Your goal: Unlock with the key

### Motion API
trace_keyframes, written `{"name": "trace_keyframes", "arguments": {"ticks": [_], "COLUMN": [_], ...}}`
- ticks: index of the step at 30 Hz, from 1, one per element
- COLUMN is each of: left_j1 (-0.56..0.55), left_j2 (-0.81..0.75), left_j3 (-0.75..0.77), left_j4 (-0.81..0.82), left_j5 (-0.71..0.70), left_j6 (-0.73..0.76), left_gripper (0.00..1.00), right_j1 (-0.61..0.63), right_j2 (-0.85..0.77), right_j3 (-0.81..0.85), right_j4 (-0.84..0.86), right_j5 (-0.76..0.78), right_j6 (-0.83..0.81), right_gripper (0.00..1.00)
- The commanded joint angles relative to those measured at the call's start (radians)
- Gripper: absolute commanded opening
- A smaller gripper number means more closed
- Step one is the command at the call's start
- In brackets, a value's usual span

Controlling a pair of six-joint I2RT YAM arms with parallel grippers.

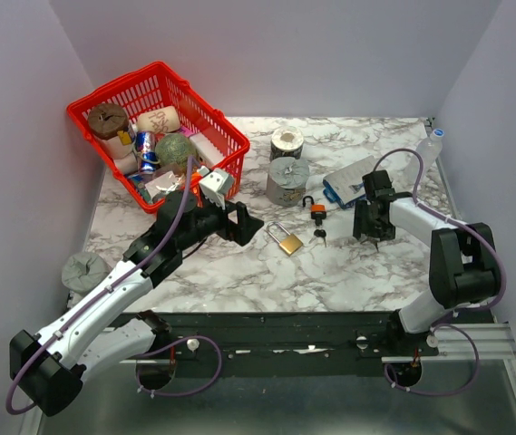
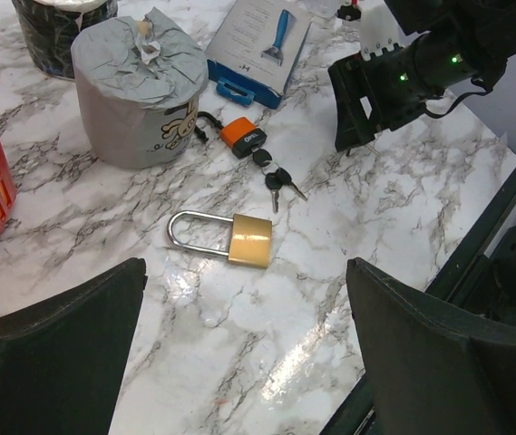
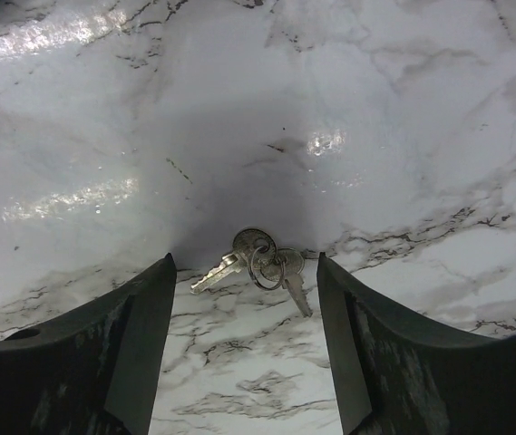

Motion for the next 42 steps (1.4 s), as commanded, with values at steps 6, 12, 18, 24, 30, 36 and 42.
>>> {"name": "trace_keyframes", "arguments": {"ticks": [6, 12, 18, 24, 30, 36, 42], "left_j1": [0.004, 0.006, 0.006, 0.004, 0.004, 0.004, 0.006], "left_j2": [0.003, 0.005, 0.003, -0.002, -0.006, -0.011, -0.009], "left_j3": [0.015, 0.015, 0.013, 0.013, 0.015, 0.013, 0.015], "left_j4": [0.004, 0.003, 0.003, 0.003, 0.003, 0.001, 0.001], "left_j5": [-0.01, -0.009, -0.009, -0.007, -0.007, -0.012, -0.01], "left_j6": [-0.005, -0.006, -0.005, -0.002, 0.0, 0.003, 0.004], "left_gripper": [0.99, 0.99, 0.99, 0.99, 0.99, 0.99, 0.99], "right_j1": [-0.004, -0.007, -0.013, -0.014, -0.014, -0.014, -0.016], "right_j2": [0.024, 0.016, 0.015, 0.001, 0.013, 0.015, -0.005], "right_j3": [0.012, 0.009, 0.009, 0.007, 0.013, 0.015, 0.013], "right_j4": [-0.016, -0.02, -0.02, -0.023, -0.022, -0.02, -0.02], "right_j5": [0.054, 0.077, 0.091, 0.088, 0.092, 0.08, 0.054], "right_j6": [-0.022, -0.007, -0.005, -0.008, -0.019, -0.027, -0.036], "right_gripper": [0.59, 0.53, 0.45, 0.42, 0.36, 0.2, 0.03]}}
